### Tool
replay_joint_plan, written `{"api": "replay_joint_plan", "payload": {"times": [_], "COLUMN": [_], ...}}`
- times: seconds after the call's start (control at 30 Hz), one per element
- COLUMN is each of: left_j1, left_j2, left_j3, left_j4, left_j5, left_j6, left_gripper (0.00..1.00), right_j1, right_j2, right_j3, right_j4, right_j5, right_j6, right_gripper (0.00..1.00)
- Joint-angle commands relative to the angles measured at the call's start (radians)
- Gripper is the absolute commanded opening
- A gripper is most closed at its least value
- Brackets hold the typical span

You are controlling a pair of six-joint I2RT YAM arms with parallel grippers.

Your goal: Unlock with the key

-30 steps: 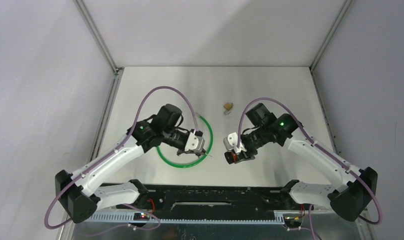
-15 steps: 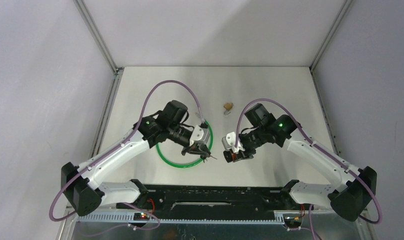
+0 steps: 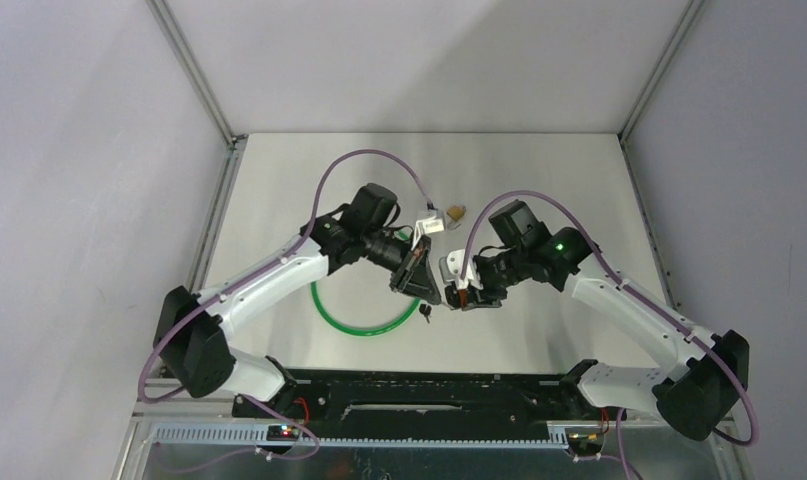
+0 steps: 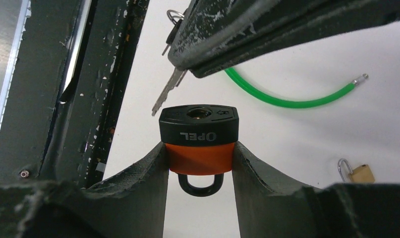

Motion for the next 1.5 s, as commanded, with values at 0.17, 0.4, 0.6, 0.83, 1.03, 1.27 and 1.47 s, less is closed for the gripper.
{"api": "replay_joint_plan", "payload": {"times": [0.17,0.4,0.6,0.83,1.03,1.27,1.47], "left_j1": [0.083,0.107,0.116,0.138,0.138,0.138,0.138], "left_j2": [0.049,0.051,0.046,0.067,0.091,0.098,0.095], "left_j3": [0.0,-0.019,-0.04,-0.045,-0.033,-0.044,-0.055], "left_j4": [0.168,0.148,0.126,0.147,0.182,0.241,0.242], "left_j5": [0.035,0.007,-0.036,-0.039,-0.028,-0.019,-0.029], "left_j6": [-0.359,-0.39,-0.392,-0.427,-0.469,-0.527,-0.536], "left_gripper": [0.0,0.0,0.0,0.0,0.0,0.0,0.0], "right_j1": [-0.027,-0.039,-0.056,-0.067,-0.067,-0.067,-0.067], "right_j2": [0.017,0.02,0.018,0.016,0.031,0.044,0.042], "right_j3": [0.008,0.008,0.012,0.017,0.022,0.025,0.027], "right_j4": [0.073,0.087,0.098,0.095,0.099,0.109,0.119], "right_j5": [0.026,0.047,0.054,0.054,0.056,0.064,0.072], "right_j6": [0.056,0.077,0.105,0.12,0.131,0.15,0.164], "right_gripper": [0.0,0.0,0.0,0.0,0.0,0.0,0.0]}}
